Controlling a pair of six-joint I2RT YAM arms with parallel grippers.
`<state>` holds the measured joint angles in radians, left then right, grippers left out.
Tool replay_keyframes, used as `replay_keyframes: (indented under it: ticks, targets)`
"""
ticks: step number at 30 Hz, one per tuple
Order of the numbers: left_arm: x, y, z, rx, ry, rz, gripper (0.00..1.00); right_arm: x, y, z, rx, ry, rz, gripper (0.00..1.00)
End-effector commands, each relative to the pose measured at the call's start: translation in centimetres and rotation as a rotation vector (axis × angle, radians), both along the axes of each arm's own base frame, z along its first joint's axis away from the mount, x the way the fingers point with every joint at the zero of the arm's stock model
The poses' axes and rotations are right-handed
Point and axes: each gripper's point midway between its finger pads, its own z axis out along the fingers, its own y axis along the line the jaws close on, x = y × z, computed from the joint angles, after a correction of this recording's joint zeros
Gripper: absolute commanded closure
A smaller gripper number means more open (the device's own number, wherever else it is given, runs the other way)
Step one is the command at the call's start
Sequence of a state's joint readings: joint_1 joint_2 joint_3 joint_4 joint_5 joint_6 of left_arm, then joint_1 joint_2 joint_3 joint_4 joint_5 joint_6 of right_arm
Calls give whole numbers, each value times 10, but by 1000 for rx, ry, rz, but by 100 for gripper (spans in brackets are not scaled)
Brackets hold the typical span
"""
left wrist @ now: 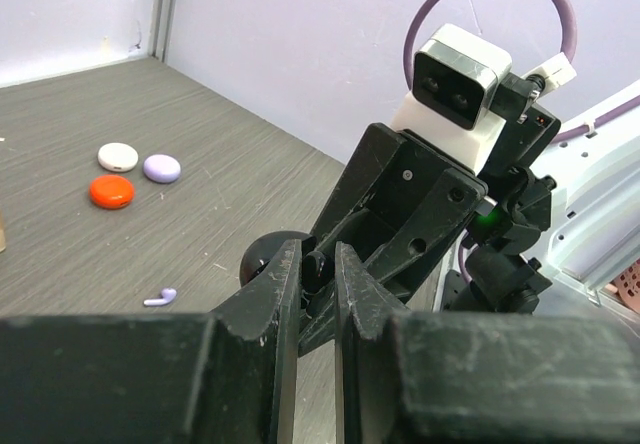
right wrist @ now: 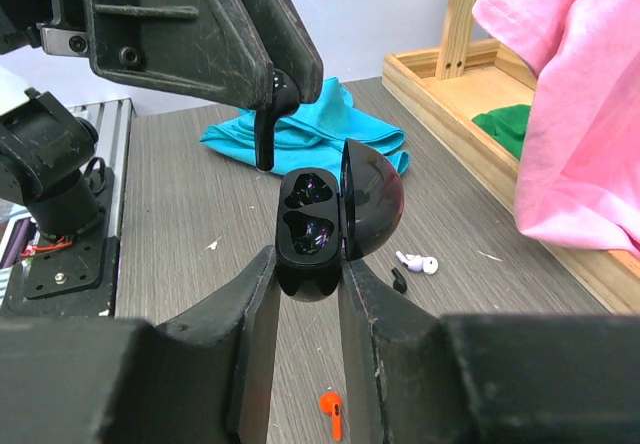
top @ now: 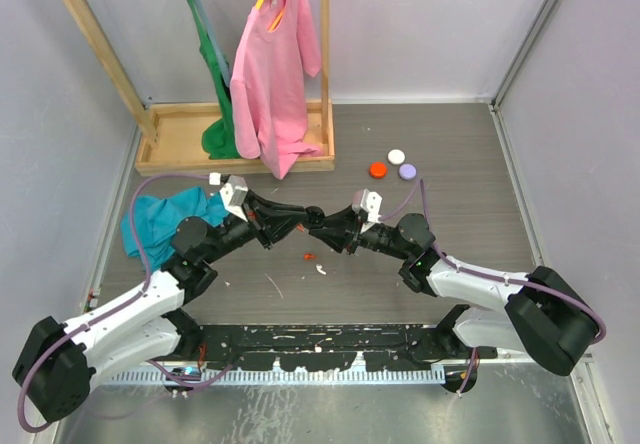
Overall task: Insert the wireless bluetooth earbuds into the charging case
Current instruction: Place the earbud in the charging case.
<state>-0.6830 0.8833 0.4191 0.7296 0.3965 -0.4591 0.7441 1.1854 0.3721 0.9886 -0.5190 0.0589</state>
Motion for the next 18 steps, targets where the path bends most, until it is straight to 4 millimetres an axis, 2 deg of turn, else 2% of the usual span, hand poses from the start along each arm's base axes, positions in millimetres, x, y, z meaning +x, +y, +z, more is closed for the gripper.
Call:
replay_keyframes:
  ticks: [1, 18]
  targets:
    - [-3, -1, 24, -67, -88, 3, 90, 0, 3, 41, 95, -90, 15, 99]
    - [1, -7, 12, -58, -77, 8, 90, -6, 1, 48, 118, -96, 31, 99]
